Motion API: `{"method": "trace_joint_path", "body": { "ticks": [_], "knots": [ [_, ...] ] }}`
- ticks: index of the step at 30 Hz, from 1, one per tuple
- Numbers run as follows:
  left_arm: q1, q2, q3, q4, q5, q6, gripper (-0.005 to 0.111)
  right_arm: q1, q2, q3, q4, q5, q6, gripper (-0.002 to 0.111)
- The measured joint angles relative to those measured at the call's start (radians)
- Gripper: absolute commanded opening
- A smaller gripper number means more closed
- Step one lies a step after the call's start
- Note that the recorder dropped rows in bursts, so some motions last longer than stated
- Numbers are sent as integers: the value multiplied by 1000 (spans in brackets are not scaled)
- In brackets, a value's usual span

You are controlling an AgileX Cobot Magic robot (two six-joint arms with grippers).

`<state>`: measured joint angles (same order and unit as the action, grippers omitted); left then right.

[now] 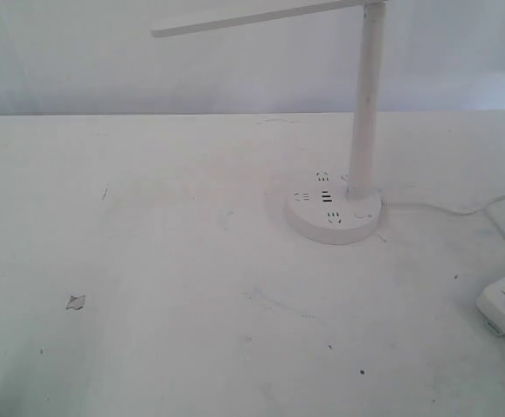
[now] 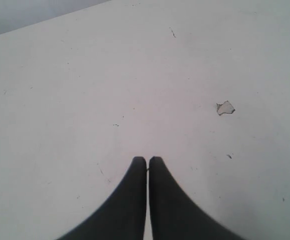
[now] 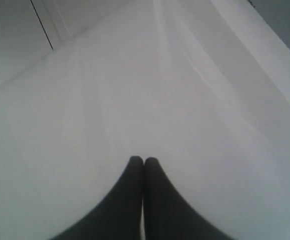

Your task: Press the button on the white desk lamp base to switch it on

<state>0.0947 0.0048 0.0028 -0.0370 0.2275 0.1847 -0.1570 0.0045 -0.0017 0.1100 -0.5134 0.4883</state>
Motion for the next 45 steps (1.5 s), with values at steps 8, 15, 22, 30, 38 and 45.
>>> {"method": "trace_joint_path", "body": {
  "ticks": [8, 15, 22, 30, 38, 45],
  "knots": [
    [0, 0, 0, 0, 0, 0, 1, 0, 0, 0, 4, -19, 123, 0],
    [0, 0, 0, 0, 0, 0, 1, 0, 27, -57, -306, -46, 255, 0],
    [0, 0, 0, 0, 0, 0, 1, 0, 370, -329, -1009, -241, 526, 0],
    [0, 0, 0, 0, 0, 0, 1, 52, 853, -473, -1415, -195, 657, 0],
    [0, 0, 0, 0, 0, 0, 1, 314, 1220, -487, -1448, 173, 689, 0],
    [0, 0, 0, 0, 0, 0, 1, 382, 1408, -594, -1272, 386, 689, 0]
  ]
}}
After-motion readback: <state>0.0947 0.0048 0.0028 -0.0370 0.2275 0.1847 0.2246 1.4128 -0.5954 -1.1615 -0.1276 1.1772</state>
